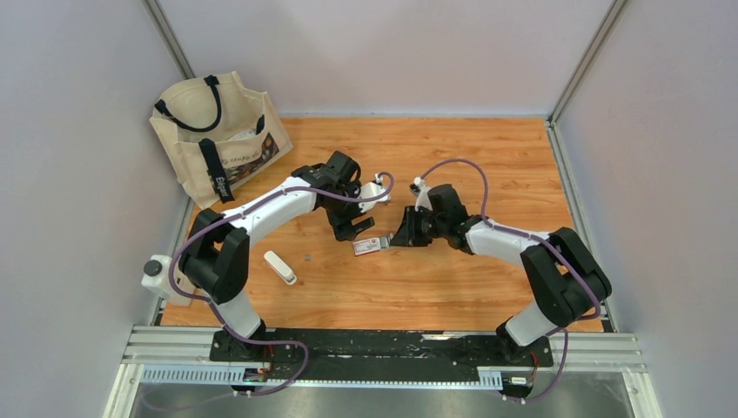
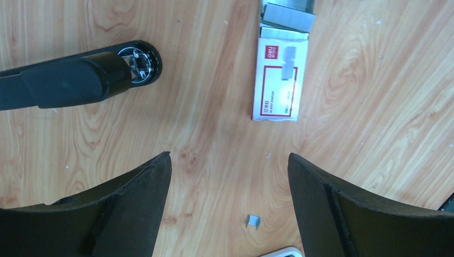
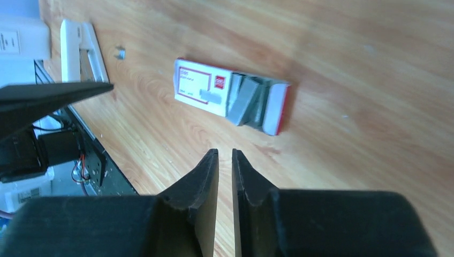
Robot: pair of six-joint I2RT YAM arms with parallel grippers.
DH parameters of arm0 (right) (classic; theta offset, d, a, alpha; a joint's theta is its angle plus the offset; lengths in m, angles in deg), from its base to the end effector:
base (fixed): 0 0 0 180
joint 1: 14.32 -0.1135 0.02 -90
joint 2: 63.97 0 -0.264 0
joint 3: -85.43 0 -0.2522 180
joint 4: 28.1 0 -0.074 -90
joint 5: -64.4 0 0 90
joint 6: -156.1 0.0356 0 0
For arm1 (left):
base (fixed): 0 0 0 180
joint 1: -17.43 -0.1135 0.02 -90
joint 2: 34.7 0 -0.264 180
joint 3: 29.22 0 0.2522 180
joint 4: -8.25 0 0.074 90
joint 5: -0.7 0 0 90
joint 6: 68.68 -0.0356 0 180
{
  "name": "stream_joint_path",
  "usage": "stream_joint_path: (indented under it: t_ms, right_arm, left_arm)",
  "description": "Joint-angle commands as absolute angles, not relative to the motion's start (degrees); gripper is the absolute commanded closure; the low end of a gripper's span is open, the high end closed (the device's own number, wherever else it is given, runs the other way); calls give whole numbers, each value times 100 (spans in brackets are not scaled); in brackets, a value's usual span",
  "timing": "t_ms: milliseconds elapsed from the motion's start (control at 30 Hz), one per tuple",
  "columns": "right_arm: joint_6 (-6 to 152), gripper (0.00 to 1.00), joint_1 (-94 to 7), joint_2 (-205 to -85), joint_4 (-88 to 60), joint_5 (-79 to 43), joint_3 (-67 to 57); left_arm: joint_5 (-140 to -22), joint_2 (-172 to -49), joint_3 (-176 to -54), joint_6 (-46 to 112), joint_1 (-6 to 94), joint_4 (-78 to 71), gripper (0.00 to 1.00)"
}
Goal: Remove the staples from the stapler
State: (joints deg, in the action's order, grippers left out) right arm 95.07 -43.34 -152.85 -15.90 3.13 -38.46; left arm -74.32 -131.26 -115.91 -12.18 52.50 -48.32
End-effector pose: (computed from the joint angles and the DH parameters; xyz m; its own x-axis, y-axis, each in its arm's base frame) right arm 0.2552 0.1611 0.1666 -0.8908 -0.0085 -0.4544 -0.3330 0.6926 0.6399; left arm 0.2746 -0.2040 0.2332 -0.2726 0.8428 -0.4641 0.9474 0.3191 0.0230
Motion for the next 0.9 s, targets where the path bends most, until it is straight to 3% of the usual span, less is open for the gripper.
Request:
stream_joint_path:
  t_ms: [0,867]
  right_arm:
    - [9563,83,-4885,-15247,-2005,-142,-3827]
    - [9510,88,-5212,-16170,-1671,-653,-3133]
  left_arm:
    - [-7278,-13367,-11901,-901,5223,-4550,14]
    - [-6988,-13235,-11532,-935,5003,-4357,16]
